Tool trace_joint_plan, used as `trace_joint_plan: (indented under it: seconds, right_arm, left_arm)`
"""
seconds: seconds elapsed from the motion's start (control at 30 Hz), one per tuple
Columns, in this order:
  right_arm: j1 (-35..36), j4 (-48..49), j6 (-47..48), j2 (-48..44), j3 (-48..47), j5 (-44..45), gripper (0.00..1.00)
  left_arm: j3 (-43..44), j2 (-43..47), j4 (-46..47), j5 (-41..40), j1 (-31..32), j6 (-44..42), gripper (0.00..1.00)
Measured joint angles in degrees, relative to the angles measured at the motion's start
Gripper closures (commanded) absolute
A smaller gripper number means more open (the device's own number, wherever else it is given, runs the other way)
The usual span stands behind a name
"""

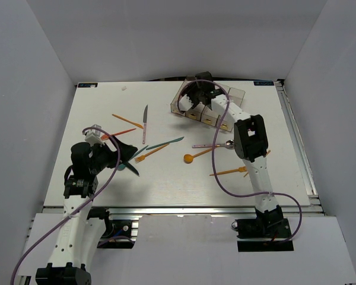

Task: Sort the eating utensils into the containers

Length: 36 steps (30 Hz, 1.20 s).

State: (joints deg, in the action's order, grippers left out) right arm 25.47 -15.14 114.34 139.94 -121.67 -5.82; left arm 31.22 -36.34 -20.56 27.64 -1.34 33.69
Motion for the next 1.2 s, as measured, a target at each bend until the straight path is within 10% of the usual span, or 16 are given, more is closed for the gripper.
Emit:
trace_joint_plan:
  seconds: [0.3,0.6,0.93,1.2]
  right_arm:
    - [-0.6,-9.5,-26.1,-14.9,4.5,-6.1,0.35]
    - [-9.2,-23.4,-56.3,-46.5,29.5,-37.6,0.24]
    - [-27.8,-26.8,-67.2,-54.4,50.2,-51.9,0.3]
    - [-31.7,-27.3,-66.9,-60.1,54.3,-55.4,0.31]
  left_arm:
    - [0.0,-5.6,2.3,5.4,0.0,0.0,0.05]
    - [4.4,-17.5,3.3,5.0,13.7,-1.2,0.08]
    - [15.3,-34.9,5.5,-4.4,36.7,-4.4,0.17]
    - [19.4,-42.7,2.6,-11.5,41.5,-8.0,0.19]
